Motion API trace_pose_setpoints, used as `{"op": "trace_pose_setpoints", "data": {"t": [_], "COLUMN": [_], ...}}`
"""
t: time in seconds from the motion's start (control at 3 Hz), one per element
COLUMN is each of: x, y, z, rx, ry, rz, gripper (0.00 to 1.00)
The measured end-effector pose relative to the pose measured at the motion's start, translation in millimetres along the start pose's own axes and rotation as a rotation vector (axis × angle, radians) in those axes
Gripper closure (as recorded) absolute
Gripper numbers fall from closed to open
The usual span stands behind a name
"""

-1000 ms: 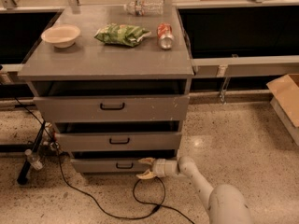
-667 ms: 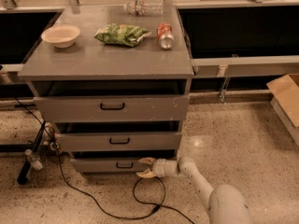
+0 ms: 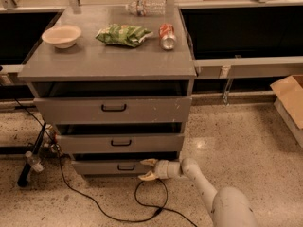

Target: Close bottom drawer

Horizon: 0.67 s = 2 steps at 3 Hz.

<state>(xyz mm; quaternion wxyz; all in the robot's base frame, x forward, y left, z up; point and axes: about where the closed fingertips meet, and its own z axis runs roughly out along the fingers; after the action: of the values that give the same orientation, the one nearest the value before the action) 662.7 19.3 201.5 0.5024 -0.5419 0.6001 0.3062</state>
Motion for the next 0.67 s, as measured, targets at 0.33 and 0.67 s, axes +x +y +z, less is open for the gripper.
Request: {"op": "trace_pose_setpoints", "data": {"t": [0.33,0.67], "x": [0.0,0.0], "y": [0.0,0.0], "z": [0.0,0.1], "rx": [0.0,0.0], "ry": [0.0,0.0], "rz": [0.0,0.0], "gripper": [0.38,0.31]}}
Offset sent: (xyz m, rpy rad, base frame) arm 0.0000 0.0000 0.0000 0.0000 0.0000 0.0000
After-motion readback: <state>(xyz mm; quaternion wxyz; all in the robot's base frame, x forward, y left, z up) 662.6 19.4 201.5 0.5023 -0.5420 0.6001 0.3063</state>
